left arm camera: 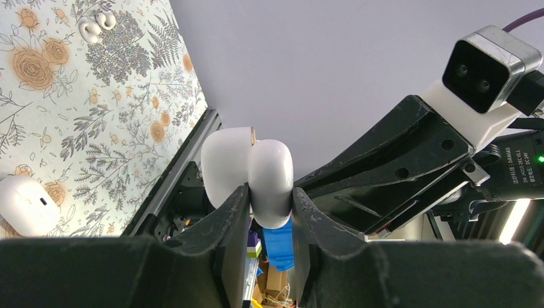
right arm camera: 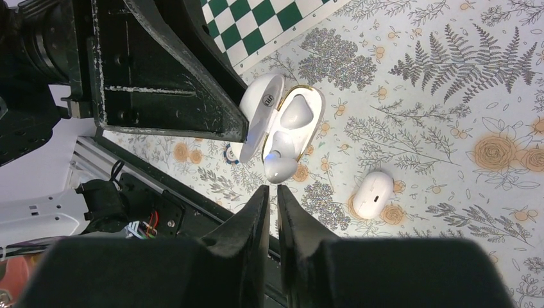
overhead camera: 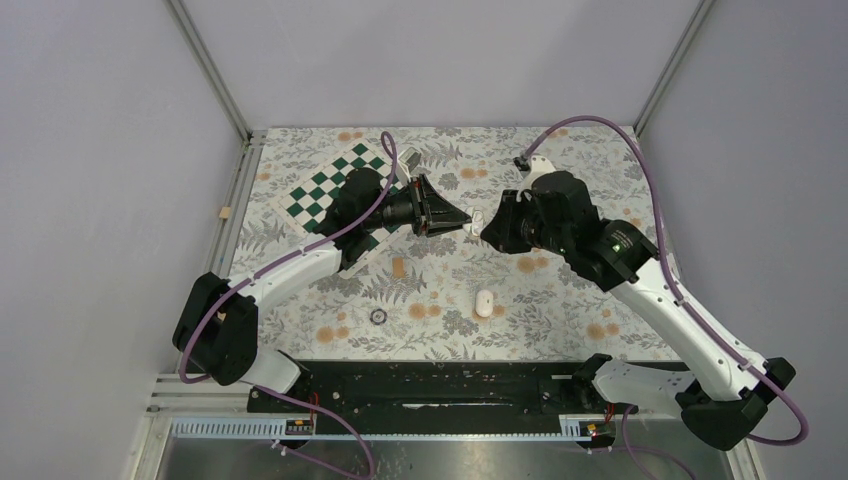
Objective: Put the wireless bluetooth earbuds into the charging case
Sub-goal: Place the earbud in the charging case.
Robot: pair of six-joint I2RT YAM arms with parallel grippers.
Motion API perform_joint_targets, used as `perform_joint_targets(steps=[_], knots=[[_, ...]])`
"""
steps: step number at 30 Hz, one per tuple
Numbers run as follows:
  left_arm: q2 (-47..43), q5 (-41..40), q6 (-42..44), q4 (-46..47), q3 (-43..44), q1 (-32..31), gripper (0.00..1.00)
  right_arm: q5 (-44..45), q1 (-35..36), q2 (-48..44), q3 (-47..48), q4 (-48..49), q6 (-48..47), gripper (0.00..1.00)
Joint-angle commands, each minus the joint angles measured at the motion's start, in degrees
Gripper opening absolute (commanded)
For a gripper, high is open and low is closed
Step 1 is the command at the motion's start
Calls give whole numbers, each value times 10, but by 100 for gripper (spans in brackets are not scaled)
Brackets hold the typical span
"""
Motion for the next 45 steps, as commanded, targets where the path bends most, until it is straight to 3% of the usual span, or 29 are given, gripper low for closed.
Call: perform_joint_targets(steps=[1, 27, 37, 45], knots=[[-19, 7, -3, 38, 16, -1, 0, -2, -3, 8, 0, 15, -1, 17], [-21, 9, -2, 36, 17, -1, 0, 46, -4, 33, 35, 13, -30, 19], [-21, 10, -2, 36, 16, -1, 0, 11, -4, 35, 31, 36, -21, 24], [-22, 11, -2, 37, 14, -1, 0, -2, -4, 38, 27, 50, -35, 19]])
